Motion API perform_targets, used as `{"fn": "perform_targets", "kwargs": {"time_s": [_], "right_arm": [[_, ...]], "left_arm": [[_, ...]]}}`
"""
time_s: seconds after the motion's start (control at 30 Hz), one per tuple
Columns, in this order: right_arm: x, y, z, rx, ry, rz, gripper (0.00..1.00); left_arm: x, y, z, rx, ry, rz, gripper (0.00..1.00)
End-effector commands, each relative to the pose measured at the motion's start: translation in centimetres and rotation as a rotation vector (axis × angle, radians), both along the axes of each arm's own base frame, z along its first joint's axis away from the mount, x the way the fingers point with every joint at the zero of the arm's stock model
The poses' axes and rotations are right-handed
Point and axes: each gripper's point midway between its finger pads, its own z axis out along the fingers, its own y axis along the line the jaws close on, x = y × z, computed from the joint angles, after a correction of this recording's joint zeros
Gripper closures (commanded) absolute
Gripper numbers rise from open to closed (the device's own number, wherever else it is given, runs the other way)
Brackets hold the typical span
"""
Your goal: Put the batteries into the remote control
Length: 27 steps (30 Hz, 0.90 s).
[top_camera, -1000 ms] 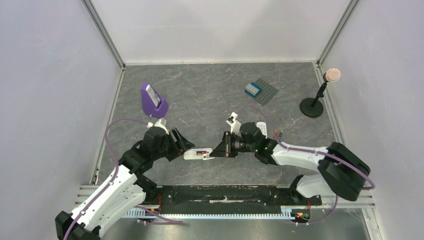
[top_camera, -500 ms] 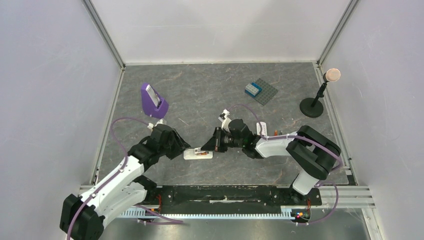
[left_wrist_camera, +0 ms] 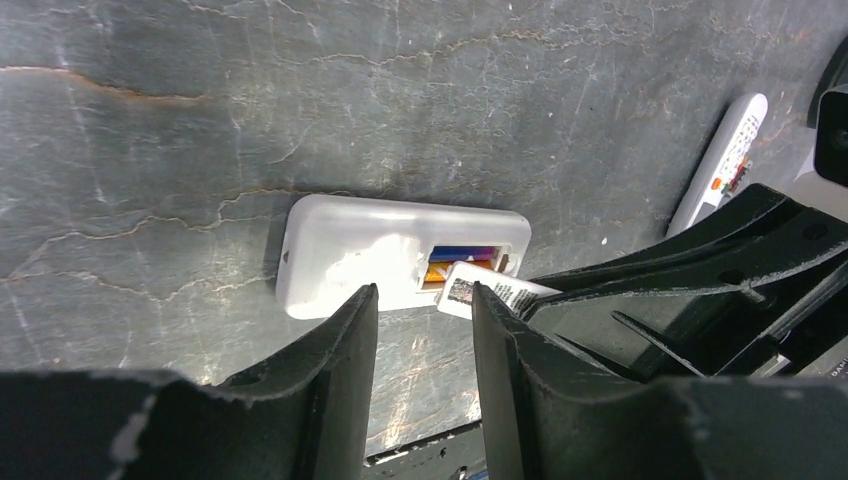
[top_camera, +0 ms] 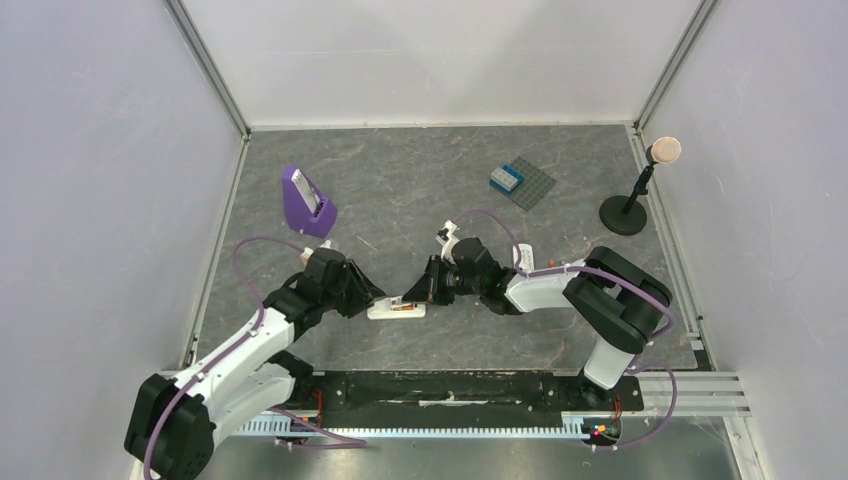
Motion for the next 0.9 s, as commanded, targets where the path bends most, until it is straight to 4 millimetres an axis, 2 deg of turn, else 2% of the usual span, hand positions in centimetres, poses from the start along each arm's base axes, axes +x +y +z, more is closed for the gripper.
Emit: {"fn": "perform_targets", "kwargs": {"time_s": [0.0,0.23,0.87], "right_arm": [[0.4,0.6,0.2,-0.001,-0.032,0.006,1.00],[0.5,0.6,-0.5,-0.006,-0.026,-0.004,1.00],[0.5,0.4,-1.3,-0.010,-0.008,-0.026,1.00]], "left_arm": [[0.6,-1.1,0.3,-0.047,-0.039,-0.045,0.55],[0.5,-1.6,-0.2,-0.061,-0.023,-0.065,0.56],[0.1,-1.5,-1.4,-0.039,0.011,-0.083,0.56]]}}
